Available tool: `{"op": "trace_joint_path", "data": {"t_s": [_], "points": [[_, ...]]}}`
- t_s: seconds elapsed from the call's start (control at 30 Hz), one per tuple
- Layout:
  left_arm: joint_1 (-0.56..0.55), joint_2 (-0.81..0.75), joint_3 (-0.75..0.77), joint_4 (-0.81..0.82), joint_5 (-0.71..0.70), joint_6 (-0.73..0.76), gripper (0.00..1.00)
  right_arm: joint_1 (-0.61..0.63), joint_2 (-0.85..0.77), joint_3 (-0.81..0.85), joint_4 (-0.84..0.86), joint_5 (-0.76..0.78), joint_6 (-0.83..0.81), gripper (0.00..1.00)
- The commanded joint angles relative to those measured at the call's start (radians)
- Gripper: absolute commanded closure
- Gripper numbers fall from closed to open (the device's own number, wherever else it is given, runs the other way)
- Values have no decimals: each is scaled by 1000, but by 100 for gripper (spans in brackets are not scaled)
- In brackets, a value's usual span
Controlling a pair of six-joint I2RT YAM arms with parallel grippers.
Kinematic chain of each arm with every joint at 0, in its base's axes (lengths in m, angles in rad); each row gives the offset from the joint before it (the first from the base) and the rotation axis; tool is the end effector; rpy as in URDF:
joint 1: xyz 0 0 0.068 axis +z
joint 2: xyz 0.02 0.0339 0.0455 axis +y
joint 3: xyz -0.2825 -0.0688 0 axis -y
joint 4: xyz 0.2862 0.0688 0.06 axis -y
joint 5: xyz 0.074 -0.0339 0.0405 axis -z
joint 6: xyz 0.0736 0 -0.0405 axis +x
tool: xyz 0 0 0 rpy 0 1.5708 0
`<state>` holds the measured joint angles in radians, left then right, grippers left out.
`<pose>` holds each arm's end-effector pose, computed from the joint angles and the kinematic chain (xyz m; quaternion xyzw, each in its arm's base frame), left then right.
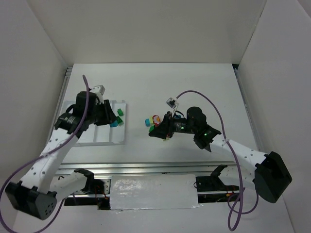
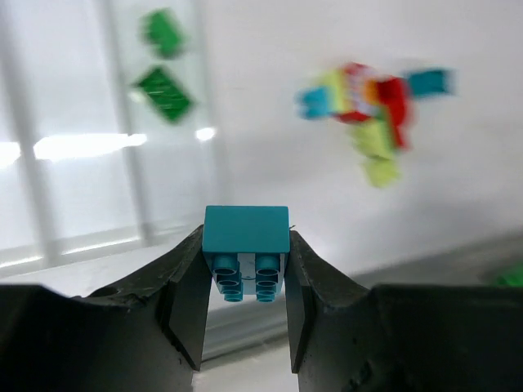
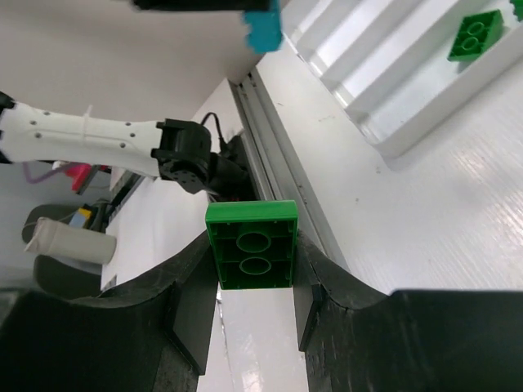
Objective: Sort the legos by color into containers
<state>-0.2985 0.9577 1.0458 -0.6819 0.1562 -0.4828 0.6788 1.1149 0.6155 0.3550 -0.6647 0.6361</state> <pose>0.2440 -0.0871 0.3474 -0.0445 0.8800 -0.2419 0.4064 0.2098 0.2276 0.2638 -0.2287 0.7102 0.5732 0.3388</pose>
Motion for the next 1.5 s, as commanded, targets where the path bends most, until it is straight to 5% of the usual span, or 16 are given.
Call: {"op": "trace_joint_path", "data": {"t_s": [0.0, 0.2, 0.57, 0.83, 0.93, 0.97, 1.13, 1.2, 1.47], "points": [[22, 117, 22, -62, -390, -89, 100, 8, -27, 30, -45, 50, -38, 100], [93, 361, 106, -13, -521, -174, 100, 14, -33, 17, -45, 31, -32, 100], [205, 858, 350, 13, -477, -227, 100, 41, -127, -23, -131, 48, -79, 100], [206, 958, 425, -2, -466, -234, 97, 45, -132, -37, -143, 56, -92, 100], [206, 934, 412, 7, -478, -241, 83, 45, -113, -37, -129, 53, -82, 100], [206, 915, 401, 11, -477, -240, 68, 45, -109, -36, -125, 47, -82, 100], [208, 879, 395, 5, -474, -250, 37, 50, -66, -25, -85, 27, -58, 100], [206, 860, 398, -4, -484, -258, 1, 54, -50, -11, -82, 39, -56, 100], [206, 692, 384, -76, -501, -269, 1, 169, 160, 174, -224, 249, -84, 100]]}}
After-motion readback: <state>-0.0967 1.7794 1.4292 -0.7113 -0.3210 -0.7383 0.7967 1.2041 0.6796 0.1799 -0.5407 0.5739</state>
